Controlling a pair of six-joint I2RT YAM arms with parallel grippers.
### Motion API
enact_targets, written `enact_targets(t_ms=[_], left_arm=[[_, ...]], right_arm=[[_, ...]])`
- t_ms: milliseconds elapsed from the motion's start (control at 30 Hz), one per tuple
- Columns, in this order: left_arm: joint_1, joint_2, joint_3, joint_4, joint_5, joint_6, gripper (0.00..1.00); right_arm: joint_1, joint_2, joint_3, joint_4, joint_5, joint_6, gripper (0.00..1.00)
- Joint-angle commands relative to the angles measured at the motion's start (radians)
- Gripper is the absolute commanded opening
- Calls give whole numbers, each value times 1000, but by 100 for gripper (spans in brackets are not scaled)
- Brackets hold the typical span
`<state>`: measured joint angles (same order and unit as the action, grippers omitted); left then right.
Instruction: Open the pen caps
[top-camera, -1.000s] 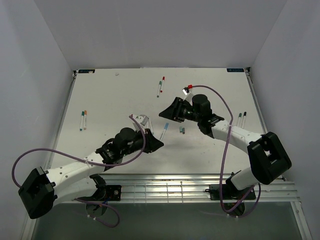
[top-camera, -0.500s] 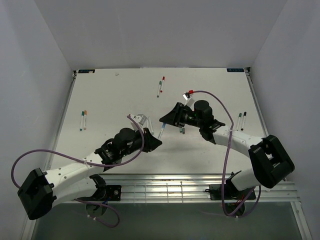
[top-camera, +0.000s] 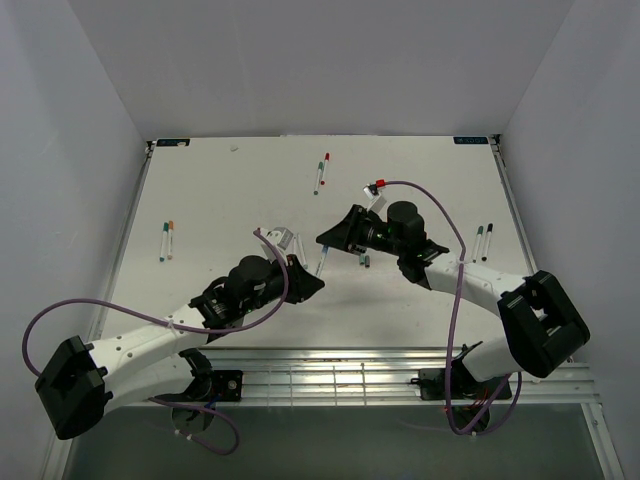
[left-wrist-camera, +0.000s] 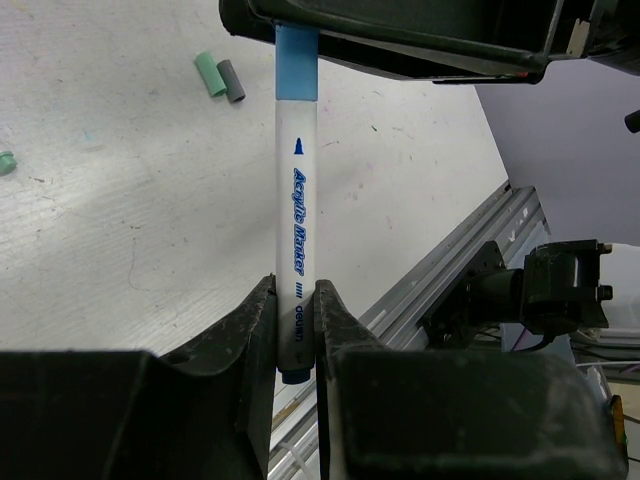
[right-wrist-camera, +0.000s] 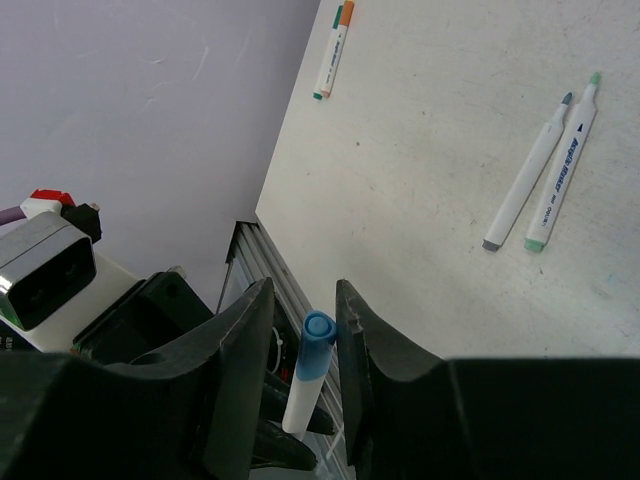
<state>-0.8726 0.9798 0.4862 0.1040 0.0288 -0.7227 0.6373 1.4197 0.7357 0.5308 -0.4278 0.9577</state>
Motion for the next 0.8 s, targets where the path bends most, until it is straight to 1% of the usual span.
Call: enact_targets(t_ms=[0,67,333,433,567,600,633,767], left_arm=[[3,-20,31,-6,-43,-3,0],[3,-23,29,-4,-44,-1,0],[3,-35,26,-4,-53,5,0],[1,-27,26,-3,-43,3,0],[3,-27,18,8,-33,3,0],[3,-27,18,7,-32,3,0],[3,-29,17,8,-30,5,0],[3,-36,8,16,-23,17,0]], right_arm=[[24,1,-7,86,-32,23,37],[25,8,-9,92,-34,29,35],[28,21,-13,110,-43,41,34],[29,24,-10,112,-42,42,31],[30,39,-1,112,-48,47,24],[30,42,2,113,-48,50,19],[29,51,5,112,-46,52,8],[28,70,19,104,-11,58,8]])
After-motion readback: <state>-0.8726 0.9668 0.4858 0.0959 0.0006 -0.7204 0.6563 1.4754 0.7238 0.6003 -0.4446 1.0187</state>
